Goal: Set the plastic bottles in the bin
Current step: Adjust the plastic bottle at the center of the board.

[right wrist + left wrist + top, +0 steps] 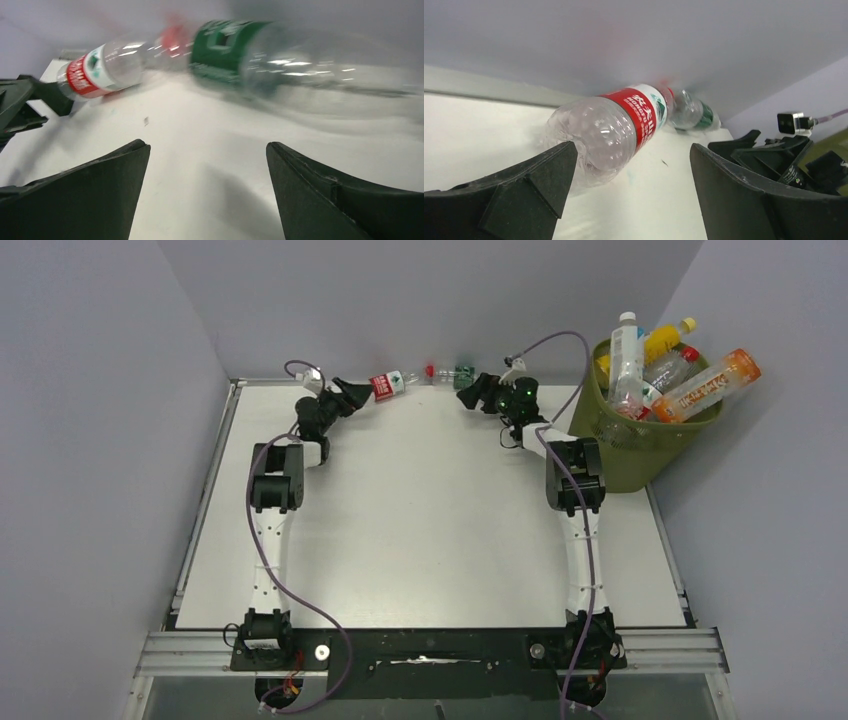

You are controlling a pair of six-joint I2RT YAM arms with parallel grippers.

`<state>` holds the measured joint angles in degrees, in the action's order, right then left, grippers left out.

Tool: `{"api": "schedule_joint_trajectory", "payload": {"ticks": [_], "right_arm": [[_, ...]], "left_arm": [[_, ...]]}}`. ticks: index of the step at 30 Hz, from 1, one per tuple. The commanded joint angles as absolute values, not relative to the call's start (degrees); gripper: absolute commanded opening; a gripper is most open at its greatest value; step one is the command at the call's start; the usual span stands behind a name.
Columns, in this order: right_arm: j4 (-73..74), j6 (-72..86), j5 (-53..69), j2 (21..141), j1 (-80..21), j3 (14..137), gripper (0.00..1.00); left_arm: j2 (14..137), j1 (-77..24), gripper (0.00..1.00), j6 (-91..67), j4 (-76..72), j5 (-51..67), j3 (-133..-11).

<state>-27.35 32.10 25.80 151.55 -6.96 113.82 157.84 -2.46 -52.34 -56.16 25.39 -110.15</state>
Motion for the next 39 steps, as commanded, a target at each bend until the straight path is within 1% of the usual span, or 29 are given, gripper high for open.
{"api": "schedule_joint_trajectory", "payload": {"ticks": [1,7,9,12,15,20,25,31,39], "right_arm": [[-32.94,26.22,28.48,137.04,-11.58,103.96,0.90],[-33.15,24.16,24.31,122.68,-14.26,85.87,0.89],[-30.42,23.56,21.41,120.50,-13.60,84.59,0.89],[-25.58,22.90,18.83,121.68,-11.62,88.63,0.90],[-21.84,22.78,17.06,126.27,-9.44,96.34,0.90],[-15.21,22.98,13.99,136.61,-6.40,111.62,0.91],[-13.19,23.95,9.91,143.48,-5.45,120.10,0.92],[-17.02,25.11,6.12,146.73,-4.41,119.84,0.92],[-23.37,25.62,6.05,150.15,-2.70,120.13,0.93]], "left_arm": [[145.37,-6.73,0.84,-53.13,-65.05,29.23,-98.53],[129.78,-11.35,0.84,-54.92,-70.85,29.89,-79.05],[125.45,-11.84,0.84,-54.28,-70.57,29.31,-74.21],[122.13,-11.48,0.84,-53.30,-68.16,29.62,-72.19],[122.82,-10.49,0.84,-51.92,-65.25,30.23,-74.43],[129.86,-8.53,0.84,-53.00,-64.20,31.60,-81.93],[137.01,-7.70,0.84,-53.97,-63.03,32.57,-89.49],[143.56,-7.17,0.84,-54.04,-60.83,33.19,-97.21],[150.46,-7.11,0.84,-54.49,-58.08,33.31,-106.37]]}}
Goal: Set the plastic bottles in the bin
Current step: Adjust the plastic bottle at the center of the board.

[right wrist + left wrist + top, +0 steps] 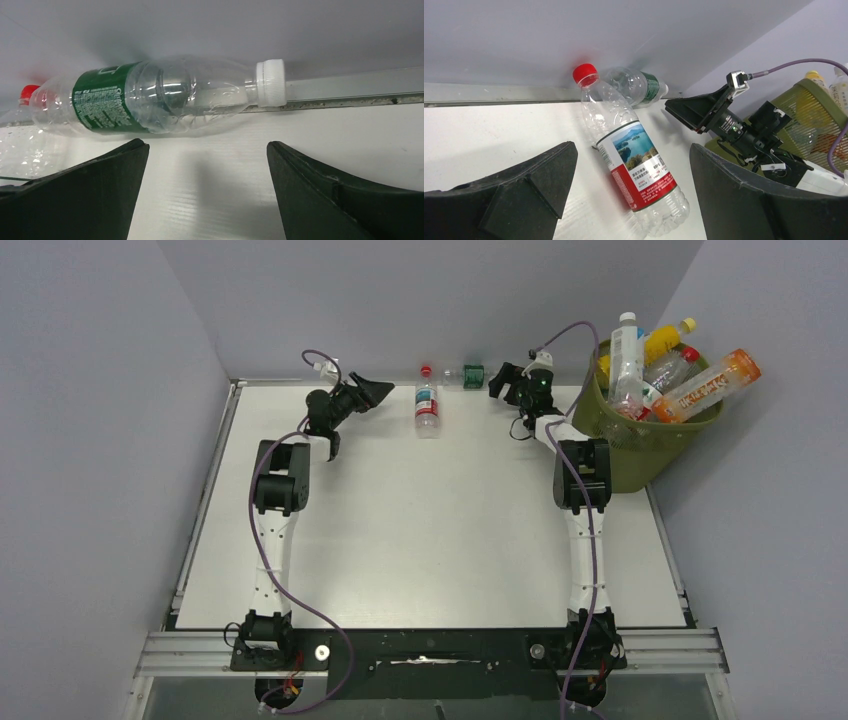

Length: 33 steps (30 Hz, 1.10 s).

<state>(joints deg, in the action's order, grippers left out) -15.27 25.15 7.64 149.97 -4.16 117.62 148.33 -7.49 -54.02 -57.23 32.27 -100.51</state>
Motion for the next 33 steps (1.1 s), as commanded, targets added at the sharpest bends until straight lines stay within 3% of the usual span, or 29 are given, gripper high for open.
{"api": "schedule_joint_trajectory", "payload": {"ticks": [1,5,13,26,30,33], "right_arm": [[-24.81,25.24,5.43,149.34,-2.66,118.62,0.93],[-29.88,24.02,1.96,145.81,-2.55,110.75,0.94],[-31.23,30.26,4.63,154.74,0.17,122.58,0.97],[-36.95,35.05,22.13,164.26,-1.15,136.13,0.96],[-38.72,34.84,26.20,161.14,-3.15,131.83,0.94],[-43.95,34.47,27.64,153.74,-4.72,118.90,0.91]], "left_arm": [[151.25,-7.18,0.84,-54.83,-58.02,33.34,-107.36],[153.61,-7.37,0.84,-54.83,-56.79,32.73,-110.86],[159.17,-8.43,0.84,-54.03,-50.74,33.04,-120.82],[163.15,-8.53,0.84,-54.38,-48.43,33.26,-126.61],[163.78,-8.61,0.84,-54.24,-47.61,33.30,-127.75],[163.95,-8.61,0.84,-54.14,-47.38,33.18,-128.07]]}}
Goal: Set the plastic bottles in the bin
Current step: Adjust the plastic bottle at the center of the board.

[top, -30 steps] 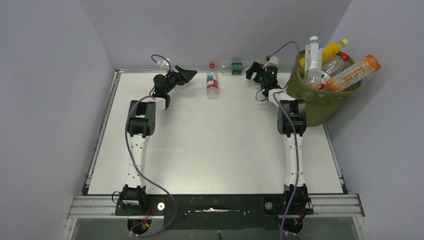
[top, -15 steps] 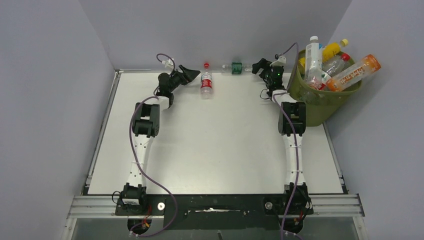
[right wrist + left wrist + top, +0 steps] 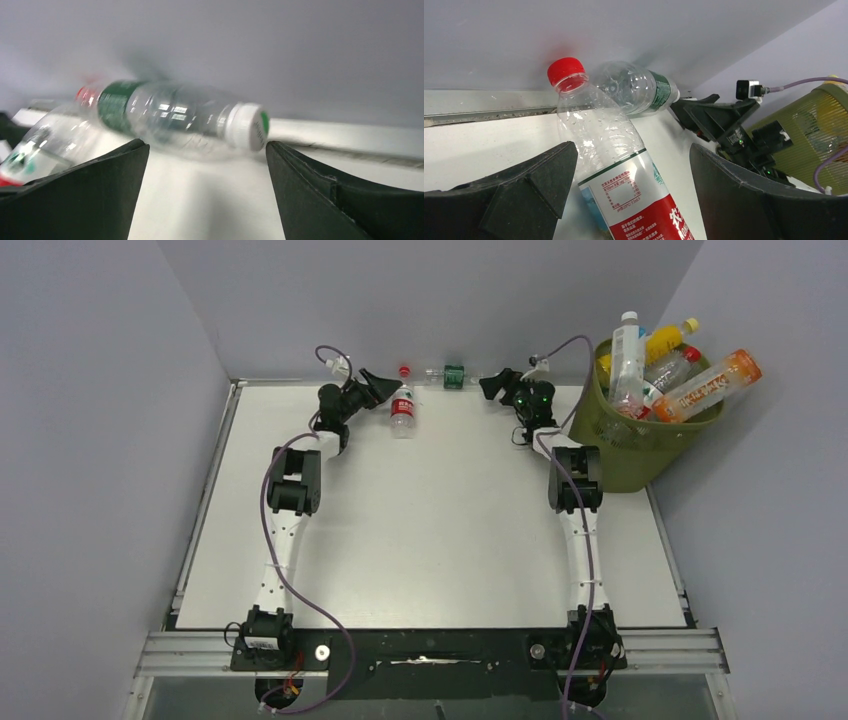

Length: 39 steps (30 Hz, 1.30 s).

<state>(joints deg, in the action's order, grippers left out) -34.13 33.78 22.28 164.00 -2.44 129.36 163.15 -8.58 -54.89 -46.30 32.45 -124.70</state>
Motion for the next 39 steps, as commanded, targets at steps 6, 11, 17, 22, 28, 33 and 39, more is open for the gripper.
{"api": "schedule_joint_trajectory", "payload": {"ticks": [6,11,17,22,28,33,39], "right_arm": [[-53.37,35.53,33.47,140.63,-8.60,96.65,0.80],[-50.58,35.51,33.11,134.76,-5.17,89.64,0.83],[-28.69,29.24,28.38,138.02,-1.20,105.51,0.94],[-19.08,29.08,23.50,150.00,0.34,125.54,0.98],[-21.86,35.52,21.26,160.87,1.22,136.26,0.98],[-28.09,40.83,19.76,164.72,0.57,135.43,0.98],[-30.66,46.41,18.72,168.66,-0.91,138.15,0.98]], "left_arm": [[164.32,-8.61,0.84,-54.09,-47.34,33.02,-128.16],[163.41,-8.44,0.84,-53.36,-47.40,33.25,-126.33],[162.72,-8.00,0.84,-54.14,-49.36,33.16,-124.19],[162.54,-7.84,0.84,-54.08,-49.16,33.41,-124.55],[163.19,-7.56,0.84,-55.13,-49.27,33.83,-125.20],[163.07,-7.38,0.85,-55.37,-49.39,34.29,-124.81],[163.05,-7.14,0.88,-55.55,-49.31,34.62,-124.72]]}}
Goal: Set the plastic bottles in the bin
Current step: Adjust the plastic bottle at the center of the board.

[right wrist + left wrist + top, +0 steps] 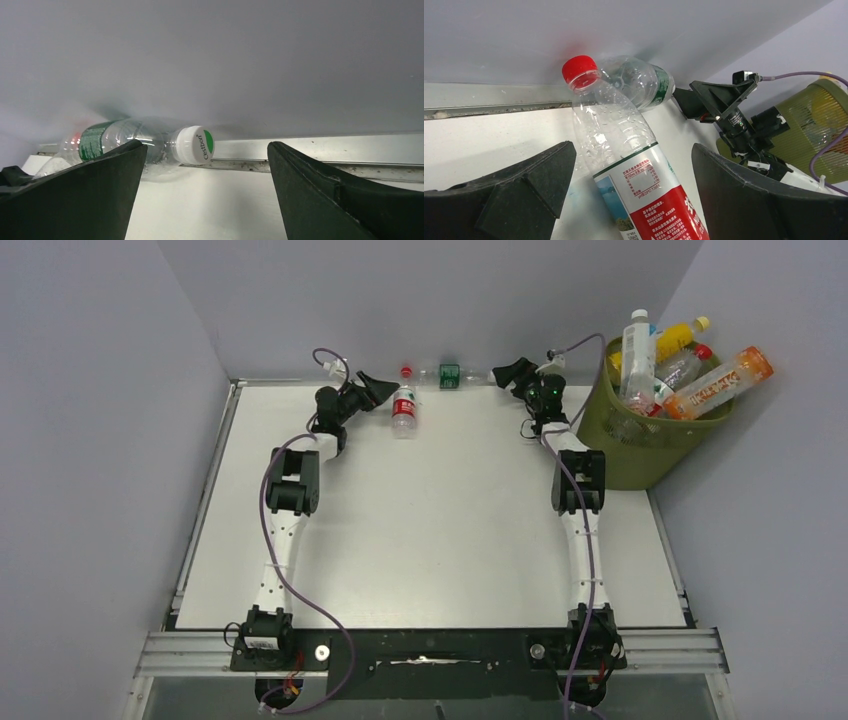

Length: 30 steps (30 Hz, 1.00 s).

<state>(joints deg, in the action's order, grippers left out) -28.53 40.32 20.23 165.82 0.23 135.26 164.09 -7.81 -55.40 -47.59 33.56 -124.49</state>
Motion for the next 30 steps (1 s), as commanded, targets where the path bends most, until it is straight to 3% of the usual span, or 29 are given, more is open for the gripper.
{"api": "schedule_joint_trajectory", "payload": {"ticks": [1,14,20,30], "right_arm": [[-29.91,46.33,18.41,169.35,-1.52,139.63,0.98],[-33.56,49.25,22.05,171.95,-8.20,142.44,0.99],[-43.77,42.20,28.86,157.46,-12.72,118.16,0.95],[-44.79,31.55,34.20,141.01,-17.48,95.32,0.91]], "left_arm": [[163.09,-7.10,0.89,-55.55,-49.28,34.67,-124.72],[162.76,-6.86,0.89,-55.81,-48.84,35.58,-125.07],[161.87,-6.22,0.89,-55.21,-48.17,35.90,-123.91],[157.85,-3.57,0.89,-54.46,-49.70,35.92,-117.45]]}}
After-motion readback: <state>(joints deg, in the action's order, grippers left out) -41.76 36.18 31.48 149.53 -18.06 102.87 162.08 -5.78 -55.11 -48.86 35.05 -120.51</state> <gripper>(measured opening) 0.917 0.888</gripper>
